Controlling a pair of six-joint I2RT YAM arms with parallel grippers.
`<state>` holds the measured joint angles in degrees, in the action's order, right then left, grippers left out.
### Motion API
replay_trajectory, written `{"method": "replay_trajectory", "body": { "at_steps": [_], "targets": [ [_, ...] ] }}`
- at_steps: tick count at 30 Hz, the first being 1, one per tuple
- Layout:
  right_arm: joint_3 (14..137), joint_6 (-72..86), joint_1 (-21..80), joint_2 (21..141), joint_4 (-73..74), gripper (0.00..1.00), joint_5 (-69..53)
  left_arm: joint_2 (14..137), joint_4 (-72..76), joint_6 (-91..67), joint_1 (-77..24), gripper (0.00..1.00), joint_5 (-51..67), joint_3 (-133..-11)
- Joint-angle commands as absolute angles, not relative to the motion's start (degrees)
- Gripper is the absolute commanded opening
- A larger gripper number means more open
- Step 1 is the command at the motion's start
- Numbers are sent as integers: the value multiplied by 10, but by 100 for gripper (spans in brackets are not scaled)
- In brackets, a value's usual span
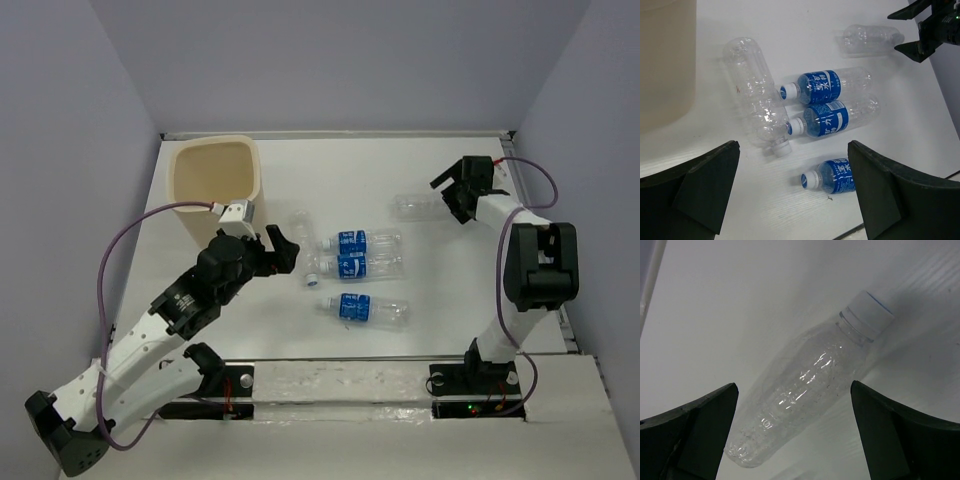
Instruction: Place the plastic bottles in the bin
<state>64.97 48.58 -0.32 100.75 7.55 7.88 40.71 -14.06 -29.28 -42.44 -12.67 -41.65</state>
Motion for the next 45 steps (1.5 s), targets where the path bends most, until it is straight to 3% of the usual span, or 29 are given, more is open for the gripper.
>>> {"method": "replay_trajectory", "body": {
  "at_steps": [1,5,12,14,15,16,20,27,33,40,45],
  "targets": [
    [713,534,-5,1048,40,100,70,422,-114,-315,-431,99,-132,-402],
    [742,541,-10,1104,40,98,60,439,-84,-331,-435,99,-130,-387],
    [765,555,-11,1141,38,85,46,428,-84,-328,-438,99,-146,-386],
    [771,554,-11,1145,34,76,47,425,-90,-325,-439,99,-147,-388],
    [771,553,-11,1143,33,64,48,421,-92,-324,-439,99,-147,-389],
    [765,553,-11,1134,19,58,52,419,-94,-323,-439,99,-147,-391],
    [742,558,-11,1092,-50,47,41,410,-97,-311,-439,99,-140,-404],
    [733,529,20,962,-155,43,4,356,-141,-215,-439,99,-166,-497],
    [807,437,174,897,-191,41,21,273,-134,-221,-439,99,-225,-510],
    [1023,289,370,986,-190,40,4,198,-205,-271,-439,99,-322,-510],
    [1232,215,463,1138,-164,40,-17,160,-226,-281,-439,99,-335,-519]
  ]
}}
